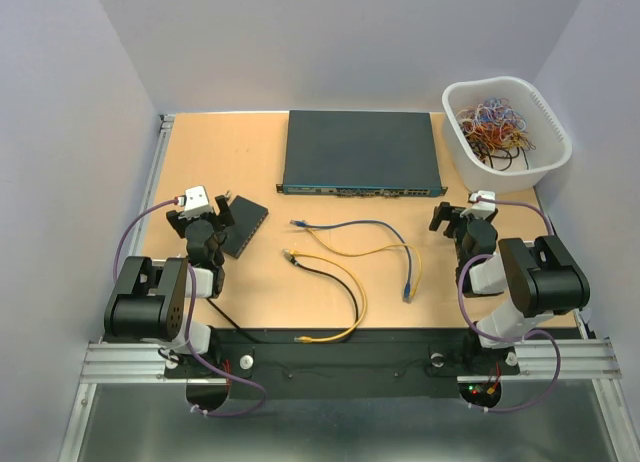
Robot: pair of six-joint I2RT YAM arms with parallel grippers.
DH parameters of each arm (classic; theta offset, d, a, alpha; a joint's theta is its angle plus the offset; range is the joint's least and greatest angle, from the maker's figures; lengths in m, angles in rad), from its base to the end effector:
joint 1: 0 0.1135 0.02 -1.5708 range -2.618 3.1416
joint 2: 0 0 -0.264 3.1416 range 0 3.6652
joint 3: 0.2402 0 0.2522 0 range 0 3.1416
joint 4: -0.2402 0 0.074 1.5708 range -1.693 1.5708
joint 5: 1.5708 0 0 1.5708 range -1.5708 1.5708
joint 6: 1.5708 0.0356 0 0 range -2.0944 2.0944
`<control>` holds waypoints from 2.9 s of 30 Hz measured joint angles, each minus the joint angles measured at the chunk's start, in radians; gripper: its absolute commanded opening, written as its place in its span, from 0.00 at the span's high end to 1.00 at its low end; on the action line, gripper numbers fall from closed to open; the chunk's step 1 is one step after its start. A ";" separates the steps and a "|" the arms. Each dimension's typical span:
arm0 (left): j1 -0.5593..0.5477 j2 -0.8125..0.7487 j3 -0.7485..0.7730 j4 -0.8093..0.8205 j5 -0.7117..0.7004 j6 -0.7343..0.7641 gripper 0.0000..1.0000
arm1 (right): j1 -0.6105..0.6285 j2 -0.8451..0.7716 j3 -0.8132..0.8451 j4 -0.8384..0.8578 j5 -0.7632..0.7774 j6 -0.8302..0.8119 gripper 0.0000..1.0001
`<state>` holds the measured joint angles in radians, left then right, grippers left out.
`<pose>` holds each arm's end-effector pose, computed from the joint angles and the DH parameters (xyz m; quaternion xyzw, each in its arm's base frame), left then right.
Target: Insert the plug into the switch port
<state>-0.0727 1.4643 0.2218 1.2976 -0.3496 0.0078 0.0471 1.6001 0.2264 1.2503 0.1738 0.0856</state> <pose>0.2353 -0.0049 0.1694 -0.0990 0.6814 0.0963 0.7188 0.2428 0.0053 0.1355 0.0718 0.7453 -0.0212 0.6625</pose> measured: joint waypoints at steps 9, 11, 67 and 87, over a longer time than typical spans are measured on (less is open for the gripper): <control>0.000 0.000 0.000 0.000 0.000 0.000 0.01 | 0.000 0.000 0.000 0.000 -0.023 -0.005 0.00; 0.000 0.000 0.000 0.000 0.000 0.000 0.01 | 0.000 0.000 0.000 0.000 -0.005 -0.002 0.00; -0.106 -0.563 0.046 -0.161 -0.084 -0.093 0.01 | 0.727 -0.223 0.603 -1.116 -0.499 0.192 0.42; -0.096 -0.844 0.021 -0.527 0.042 -0.534 0.16 | 0.903 0.222 0.850 -1.225 -0.325 0.130 0.57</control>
<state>-0.1688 0.6201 0.2432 0.7704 -0.3080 -0.5262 0.9501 1.8225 1.0767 0.0250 -0.1516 0.2161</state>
